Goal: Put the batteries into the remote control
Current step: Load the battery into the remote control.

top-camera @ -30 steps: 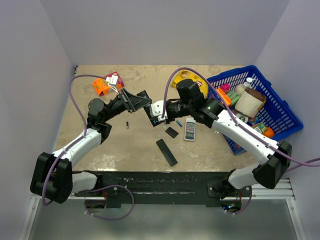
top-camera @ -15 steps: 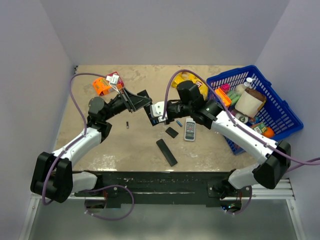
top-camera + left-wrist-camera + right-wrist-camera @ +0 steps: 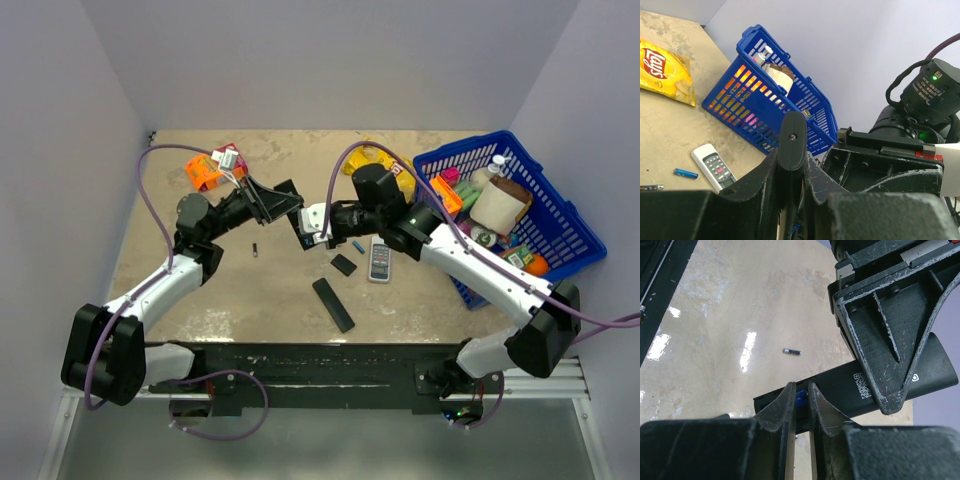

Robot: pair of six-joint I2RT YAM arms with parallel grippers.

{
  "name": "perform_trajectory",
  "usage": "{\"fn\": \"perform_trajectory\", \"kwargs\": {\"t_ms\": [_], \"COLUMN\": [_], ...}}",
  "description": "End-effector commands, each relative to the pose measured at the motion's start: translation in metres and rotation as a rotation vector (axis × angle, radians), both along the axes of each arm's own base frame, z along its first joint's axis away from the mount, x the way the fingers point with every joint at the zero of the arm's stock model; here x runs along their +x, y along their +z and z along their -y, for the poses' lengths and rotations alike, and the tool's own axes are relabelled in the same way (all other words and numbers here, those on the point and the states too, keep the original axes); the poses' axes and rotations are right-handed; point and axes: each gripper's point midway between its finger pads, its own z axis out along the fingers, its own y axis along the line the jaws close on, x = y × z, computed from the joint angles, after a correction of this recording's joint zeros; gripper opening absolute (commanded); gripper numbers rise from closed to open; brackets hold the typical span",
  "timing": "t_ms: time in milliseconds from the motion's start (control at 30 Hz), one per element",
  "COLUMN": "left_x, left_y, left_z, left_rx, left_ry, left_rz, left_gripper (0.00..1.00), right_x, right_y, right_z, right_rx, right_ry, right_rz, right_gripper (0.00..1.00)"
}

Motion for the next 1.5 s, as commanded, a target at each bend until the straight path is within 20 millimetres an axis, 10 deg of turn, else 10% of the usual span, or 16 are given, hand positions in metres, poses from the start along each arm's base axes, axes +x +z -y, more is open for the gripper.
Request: {"fn": "perform_trajectory", "kwargs": {"t_ms": [0,700,933,1200,1467], "left_x": [-0.042,-0.077,-0.068,-0.013,0.009], "left_y": [0.120,0.131,0.131,0.064,-0.012], "left_z": [-0.004,0.008,0.004,0.004,-0.004], "left_rx": [-0.191,-0.244,-0.267,-0.163,-0.053], "left_ry": [-0.069,-0.260,-0.195,0.019,0.154], "left_rz": [0.340,0.384,0.346,0.105,-0.033], "left_gripper": [0.00,0.00,0.00,0.00,0.00], "right_x": [-0.008,0.060,0.042,0.041,0.047], "right_y": [-0.104,-0.106,-0.122,-0.105,-0.033], "right_z": [0.037,0.019,0.018,0.014,0.004], "right_rx": [-0.297,-0.190,-0.156,-0.103,0.054], "right_ry": [-0.135,-0.385,-0.338,-0.379,-0.434], "right_rz": [-0.243,-0.125,-0.167,-0.231,-0.271], "right_gripper": [0.06,0.04,0.04,0.04,0.18]}}
